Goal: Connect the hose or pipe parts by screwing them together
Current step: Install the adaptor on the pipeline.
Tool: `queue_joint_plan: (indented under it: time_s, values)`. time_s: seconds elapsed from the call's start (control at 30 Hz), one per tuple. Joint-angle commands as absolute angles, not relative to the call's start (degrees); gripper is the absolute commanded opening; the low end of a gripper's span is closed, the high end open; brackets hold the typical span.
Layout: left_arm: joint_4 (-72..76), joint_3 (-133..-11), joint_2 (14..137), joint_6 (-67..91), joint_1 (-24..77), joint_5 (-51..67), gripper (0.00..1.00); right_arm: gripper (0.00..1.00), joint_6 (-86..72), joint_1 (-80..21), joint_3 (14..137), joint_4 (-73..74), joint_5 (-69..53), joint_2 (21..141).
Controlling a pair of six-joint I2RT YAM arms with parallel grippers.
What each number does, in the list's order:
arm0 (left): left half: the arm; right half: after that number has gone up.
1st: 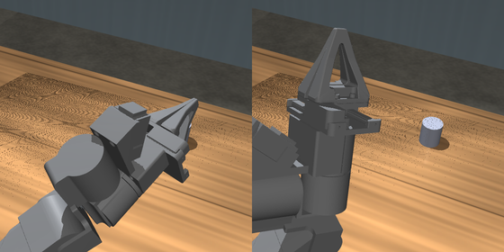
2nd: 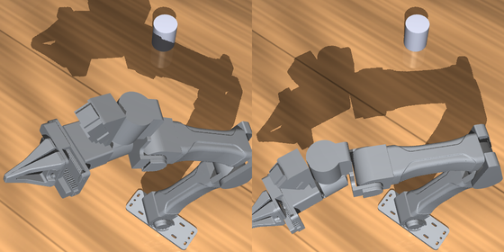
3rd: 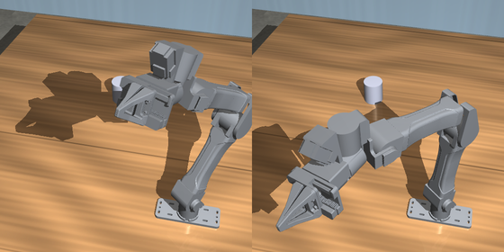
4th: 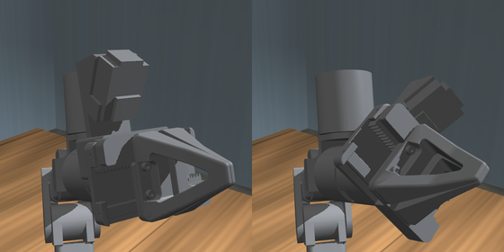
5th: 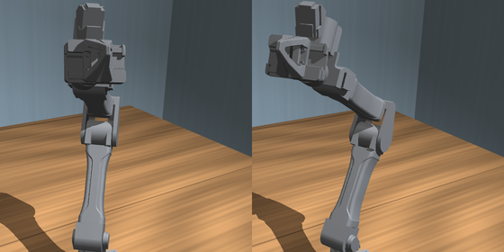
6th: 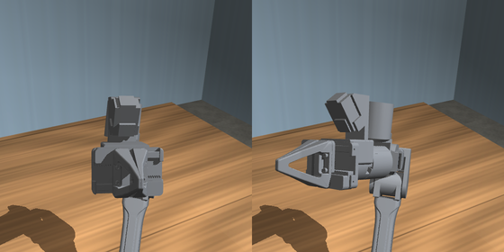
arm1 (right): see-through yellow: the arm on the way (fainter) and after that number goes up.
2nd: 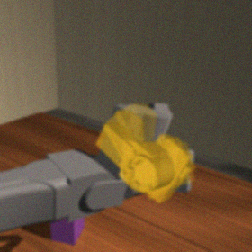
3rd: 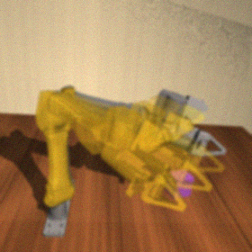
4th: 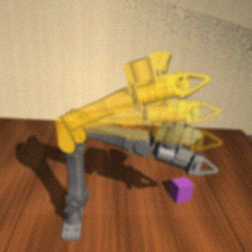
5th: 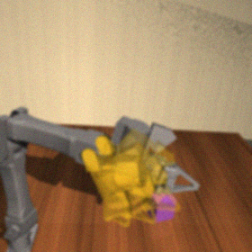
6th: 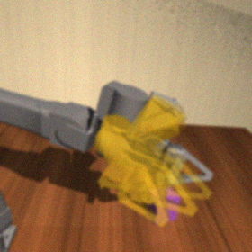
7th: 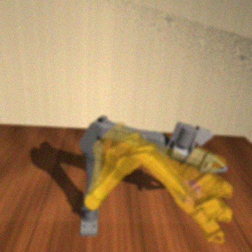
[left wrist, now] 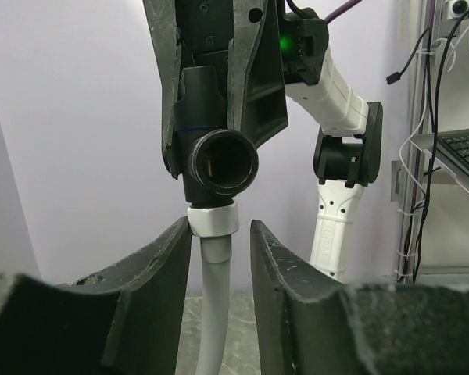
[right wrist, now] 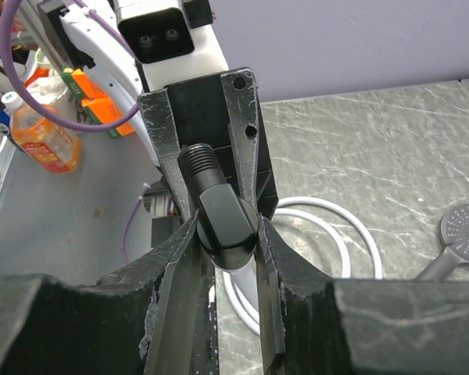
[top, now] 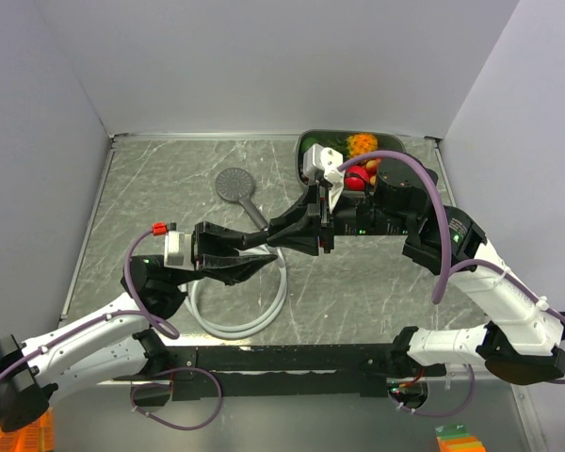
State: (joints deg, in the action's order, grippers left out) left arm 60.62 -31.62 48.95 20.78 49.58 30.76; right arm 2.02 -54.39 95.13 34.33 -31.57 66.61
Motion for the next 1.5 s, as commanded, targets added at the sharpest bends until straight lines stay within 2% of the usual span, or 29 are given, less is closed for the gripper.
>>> queue_joint_plan:
  time_s: [0.0,0.13,0.3,0.4,0.47,0.53,0.57,0.63,0.97,1.13,1.23,1.27,1.33,1.37,1.43,1.47]
  values:
    - [64.2,-31.8,47.9,21.4,49.8,32.9,0.39,0.00,1.8,-54.7,95.7,29.8,-32.6,65.9]
    - [64.4,-31.9,47.7,21.1,49.7,32.8,0.17,0.00,1.8,-54.8,95.7,30.1,-32.4,66.2]
    - [65.0,-31.6,47.4,21.5,49.7,32.4,0.20,0.00,2.1,-55.0,96.2,30.6,-32.3,66.9]
    - [65.0,-31.6,47.3,21.5,49.8,32.1,0.01,0.00,2.5,-55.4,96.2,31.0,-31.8,67.4]
    - [64.9,-31.6,47.3,21.8,49.7,31.7,0.01,0.00,2.5,-55.5,96.5,31.2,-31.2,67.7]
    - [64.6,-31.6,47.3,21.9,49.7,30.9,0.01,0.19,2.6,-55.6,96.8,31.9,-28.9,67.8]
    - [63.7,-31.6,47.2,22.1,49.7,30.2,0.01,0.32,2.8,-55.5,96.8,32.2,-28.0,67.6]
    - [62.9,-31.6,46.9,22.3,49.7,27.4,0.01,0.99,3.5,-55.5,96.6,32.7,-25.4,67.2]
    - [56.2,-32.1,46.0,29.4,46.3,25.1,0.01,1.00,9.0,-55.5,101.3,37.5,-15.5,65.9]
    - [53.9,-32.2,46.7,29.4,46.1,25.7,0.01,1.00,14.6,-55.5,106.8,42.1,-19.4,67.1]
    - [54.2,-32.3,46.9,28.5,46.1,26.5,0.01,0.70,16.5,-55.5,111.8,44.5,-24.0,70.4]
    - [54.7,-32.2,47.1,28.3,46.1,26.6,0.01,0.50,17.0,-55.7,113.6,45.6,-25.5,71.3]
    - [56.3,-32.1,47.5,27.9,46.1,26.5,0.01,0.38,19.6,-57.2,115.4,47.3,-27.7,74.2]
    - [57.1,-32.1,47.6,27.6,46.1,26.5,0.01,0.40,21.0,-58.5,117.3,49.3,-27.2,75.1]
    - [58.7,-32.0,48.0,25.7,46.2,27.9,0.01,0.58,25.4,-63.6,119.2,51.1,-20.8,77.7]
    - [60.1,-31.9,48.1,25.0,46.6,28.3,0.01,0.59,27.0,-64.6,121.4,52.4,-20.4,78.5]
